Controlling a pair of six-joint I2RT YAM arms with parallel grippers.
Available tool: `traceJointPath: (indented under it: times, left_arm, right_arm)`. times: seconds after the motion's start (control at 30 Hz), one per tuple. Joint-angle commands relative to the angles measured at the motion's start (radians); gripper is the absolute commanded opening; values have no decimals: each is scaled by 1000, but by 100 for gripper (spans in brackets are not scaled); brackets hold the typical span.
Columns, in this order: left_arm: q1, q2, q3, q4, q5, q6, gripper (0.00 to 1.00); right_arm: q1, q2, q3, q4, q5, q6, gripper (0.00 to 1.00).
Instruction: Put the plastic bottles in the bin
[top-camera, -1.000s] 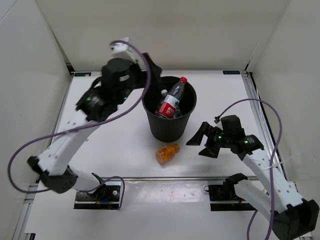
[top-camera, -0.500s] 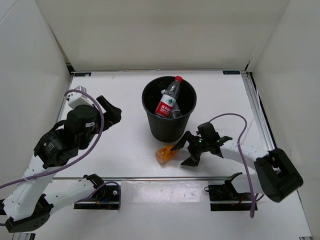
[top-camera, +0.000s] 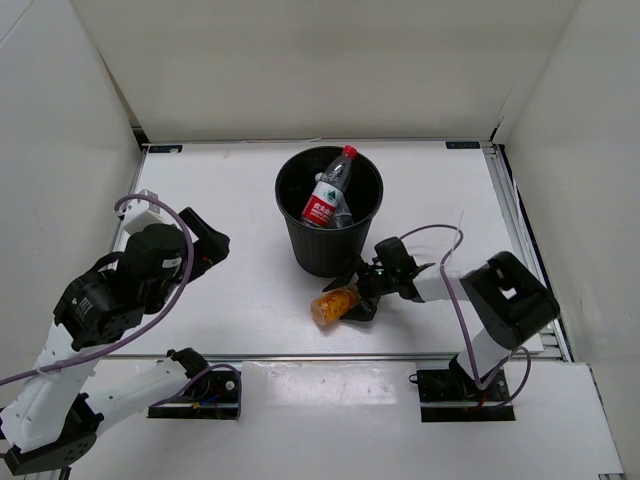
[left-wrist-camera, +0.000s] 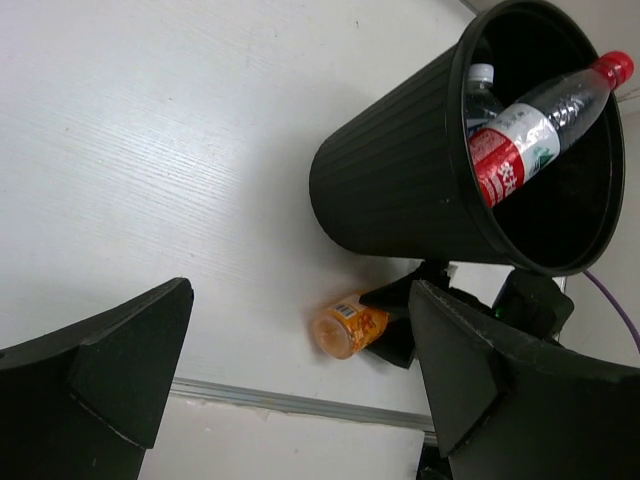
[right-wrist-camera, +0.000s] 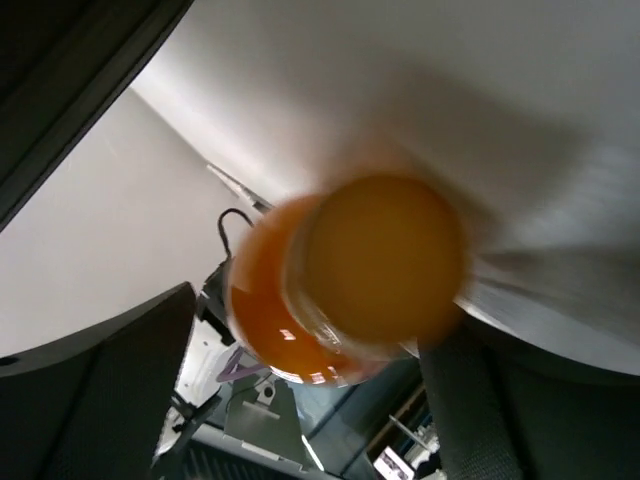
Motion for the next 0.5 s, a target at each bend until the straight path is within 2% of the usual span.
traceJointPath:
  times: [0.0,0.03,0.13,0.2,0.23,0.27,0.33,0.43,0.47]
  left_arm:
    - [2,0,11,-33,-1,-16,100]
    - [2,0,11,-33,-1,-16,100]
    - [2,9,21,-33,-13,3,100]
    - [2,9,21,-33,-26,3,100]
    - [2,9,21,-33,-38,3,100]
    - [2,-3,21,-33,-51,3,100]
    - [2,-15,11,-33,-62,3,100]
    - [2,-43,-31,-24,-88,3,100]
    - [2,-43,-40,-24,-88,3,100]
  right_arm:
    - [12,83,62,87,-53,13,88]
    - [12,83,71,87,-62,0,79]
    - [12,72,81,3,-62,-28,68]
    - [12,23,91,-123,-62,-66,58]
    - [12,-19,100,-170,-62,-86,50]
    - [12,-44,110,-286,-62,-108,46]
    - [12,-127,146,-405,-62,-175,38]
    - [2,-268,220,-647,-53,-287,37]
    - [-14,-300,326,-715,-38,-325,35]
